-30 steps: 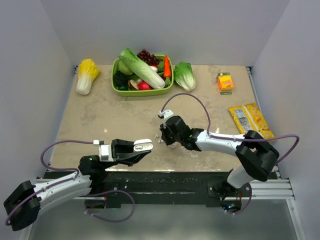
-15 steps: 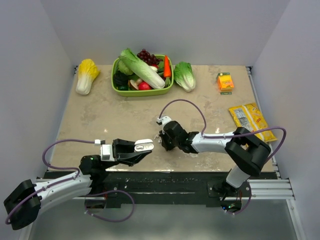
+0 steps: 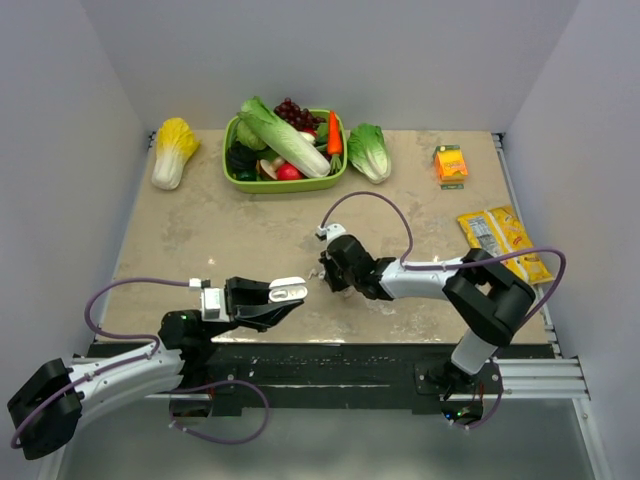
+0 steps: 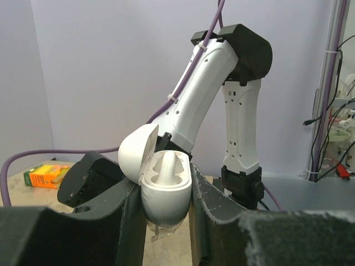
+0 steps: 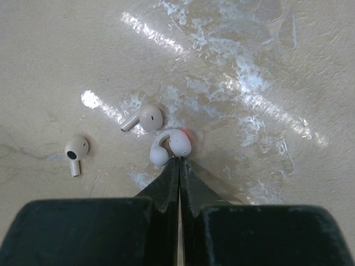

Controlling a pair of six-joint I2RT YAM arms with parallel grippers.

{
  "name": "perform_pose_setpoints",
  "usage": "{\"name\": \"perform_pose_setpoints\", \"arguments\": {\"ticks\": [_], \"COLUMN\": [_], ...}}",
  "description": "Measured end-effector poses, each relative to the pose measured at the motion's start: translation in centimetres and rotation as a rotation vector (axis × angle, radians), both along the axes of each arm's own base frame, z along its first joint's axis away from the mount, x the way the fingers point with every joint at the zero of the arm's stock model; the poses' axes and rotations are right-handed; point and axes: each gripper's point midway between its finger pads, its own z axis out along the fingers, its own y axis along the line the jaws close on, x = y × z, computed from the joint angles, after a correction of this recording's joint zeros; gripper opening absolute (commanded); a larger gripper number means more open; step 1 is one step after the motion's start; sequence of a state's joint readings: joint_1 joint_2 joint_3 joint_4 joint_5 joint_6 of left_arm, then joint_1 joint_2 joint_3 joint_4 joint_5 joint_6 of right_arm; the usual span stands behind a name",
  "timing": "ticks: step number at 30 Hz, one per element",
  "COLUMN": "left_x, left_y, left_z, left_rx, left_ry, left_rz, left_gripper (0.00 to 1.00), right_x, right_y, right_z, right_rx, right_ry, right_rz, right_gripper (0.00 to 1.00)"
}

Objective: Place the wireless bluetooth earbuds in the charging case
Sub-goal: Move the earbud to the center of the board.

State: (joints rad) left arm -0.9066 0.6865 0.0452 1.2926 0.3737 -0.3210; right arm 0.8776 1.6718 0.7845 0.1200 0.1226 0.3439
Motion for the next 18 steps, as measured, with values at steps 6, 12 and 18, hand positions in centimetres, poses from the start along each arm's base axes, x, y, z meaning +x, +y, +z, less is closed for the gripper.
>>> {"name": "perform_pose_setpoints", "arguments": {"ticks": [6,12,18], "left_x": [0.1,0.1,0.2], "left_y": [-0.2,-0.3,-0.4], "left_z": [-0.3,-0.4,-0.6], "left_rx": [0.01,0.012,0.02], "left_ry": [0.008,0.012,0.019], "left_rz": [-0.002,-0.002,-0.002], "left_gripper": [0.0,0.0,0.0], "right_x": [1.6,3.3,4.0], "right_y": [0.3,-1.2,-2.0], "right_z": [0.0,0.2,0.8], "right_rx": [-0.011,-0.028,-0.029], "right_ry": [-0.019,-0.042,-0.062], "right_rz": [-0.03,-0.102,-0.136], "right_gripper": [0.12,0.31,0.4]}}
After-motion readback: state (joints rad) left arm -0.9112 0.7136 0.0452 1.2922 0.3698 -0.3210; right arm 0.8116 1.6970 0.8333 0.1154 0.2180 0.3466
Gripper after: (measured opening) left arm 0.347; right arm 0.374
